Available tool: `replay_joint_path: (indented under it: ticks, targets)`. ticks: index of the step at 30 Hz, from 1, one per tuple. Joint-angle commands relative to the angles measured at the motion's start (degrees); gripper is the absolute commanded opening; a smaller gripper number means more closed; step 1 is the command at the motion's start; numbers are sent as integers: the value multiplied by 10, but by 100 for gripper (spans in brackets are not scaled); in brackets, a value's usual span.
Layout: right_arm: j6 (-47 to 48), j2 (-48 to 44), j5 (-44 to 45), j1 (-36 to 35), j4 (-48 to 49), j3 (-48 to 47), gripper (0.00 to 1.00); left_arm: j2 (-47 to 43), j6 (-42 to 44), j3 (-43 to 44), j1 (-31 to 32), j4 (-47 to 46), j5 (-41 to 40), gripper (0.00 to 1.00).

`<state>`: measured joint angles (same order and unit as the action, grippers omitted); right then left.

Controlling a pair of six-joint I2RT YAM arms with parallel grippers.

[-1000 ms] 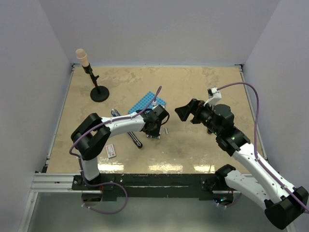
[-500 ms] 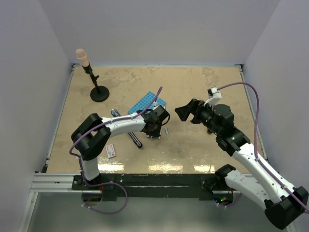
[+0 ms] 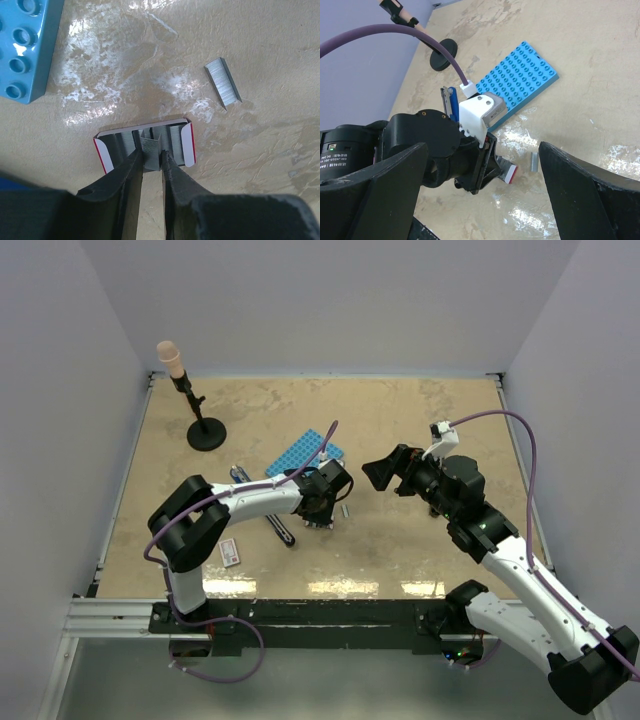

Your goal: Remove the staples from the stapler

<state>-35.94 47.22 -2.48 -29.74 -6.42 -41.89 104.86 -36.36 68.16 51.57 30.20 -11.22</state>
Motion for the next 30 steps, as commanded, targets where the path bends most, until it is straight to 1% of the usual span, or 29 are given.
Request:
replay_joint_path:
  ticks: [1, 30]
  targets:
    - [10, -1, 1, -1, 17, -14, 98, -15, -2, 22, 6, 6, -16, 26]
    - [11, 1, -3, -1, 21, -7, 98, -25, -19, 22, 17, 14, -31, 27]
